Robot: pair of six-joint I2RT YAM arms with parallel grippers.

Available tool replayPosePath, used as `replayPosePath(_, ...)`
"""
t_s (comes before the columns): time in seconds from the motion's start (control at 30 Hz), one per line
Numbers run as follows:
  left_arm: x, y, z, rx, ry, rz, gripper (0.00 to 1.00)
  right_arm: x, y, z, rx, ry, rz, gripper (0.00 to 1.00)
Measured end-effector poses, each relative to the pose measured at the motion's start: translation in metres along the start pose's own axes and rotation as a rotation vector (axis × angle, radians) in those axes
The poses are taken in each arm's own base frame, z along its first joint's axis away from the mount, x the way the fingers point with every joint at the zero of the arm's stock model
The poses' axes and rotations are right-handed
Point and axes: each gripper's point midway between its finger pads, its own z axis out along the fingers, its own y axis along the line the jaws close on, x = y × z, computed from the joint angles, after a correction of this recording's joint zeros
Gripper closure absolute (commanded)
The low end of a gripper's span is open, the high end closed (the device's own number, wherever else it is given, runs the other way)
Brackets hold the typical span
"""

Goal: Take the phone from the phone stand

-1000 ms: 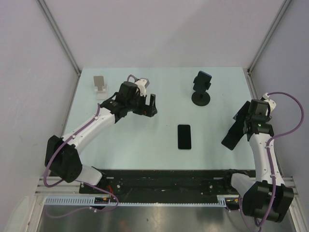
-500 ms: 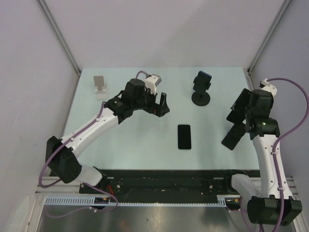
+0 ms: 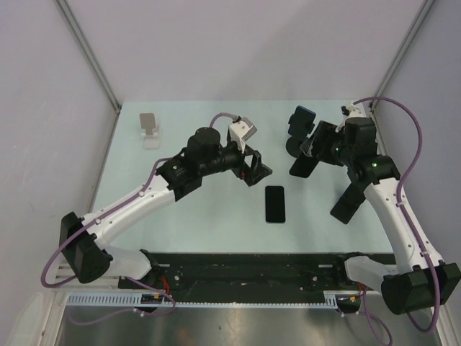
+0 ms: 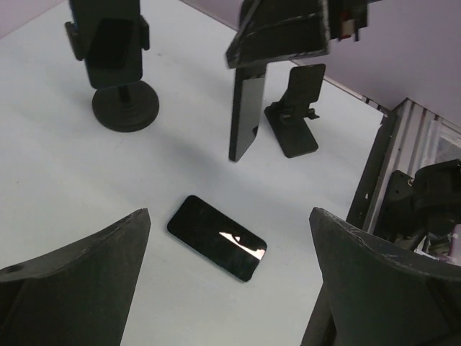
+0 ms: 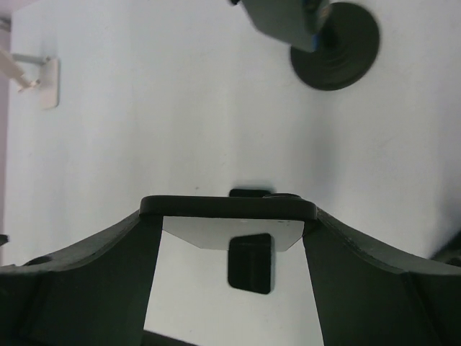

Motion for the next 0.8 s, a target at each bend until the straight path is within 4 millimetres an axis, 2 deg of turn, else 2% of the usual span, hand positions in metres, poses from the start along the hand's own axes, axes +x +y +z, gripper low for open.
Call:
replayPosePath(0.13, -0.001, -0.012, 0.006, 0.042, -0.027, 0.025, 0.10, 0.014, 0.025, 0.007, -0.109, 0.071, 0.035, 1.00)
replayPosePath(0.17, 0.000, -0.013, 0.008, 0.048, -0.028, 0.026, 0.15, 0.016, 0.031, 0.007, -0.135, 0.083, 0.043, 1.00)
replayPosePath(0.27, 0.002, -0.013, 0.016, 0.063, -0.046, 0.027, 0.25, 0.021, 0.047, 0.010, -0.198, 0.114, 0.059, 1.00)
replayPosePath(0.43, 0.011, -0.013, 0.030, 0.084, -0.041, 0.016, 0.34, 0.037, 0.069, 0.015, -0.270, 0.184, 0.066, 1.00)
replayPosePath(0.6, 0.021, -0.015, 0.040, 0.096, -0.022, 0.003, 0.41, 0.049, 0.085, 0.015, -0.320, 0.233, 0.066, 1.00)
replayPosePath(0.8, 0.034, -0.010, 0.044, 0.068, -0.004, -0.004, 0.52, 0.053, 0.094, 0.013, -0.359, 0.249, 0.065, 1.00)
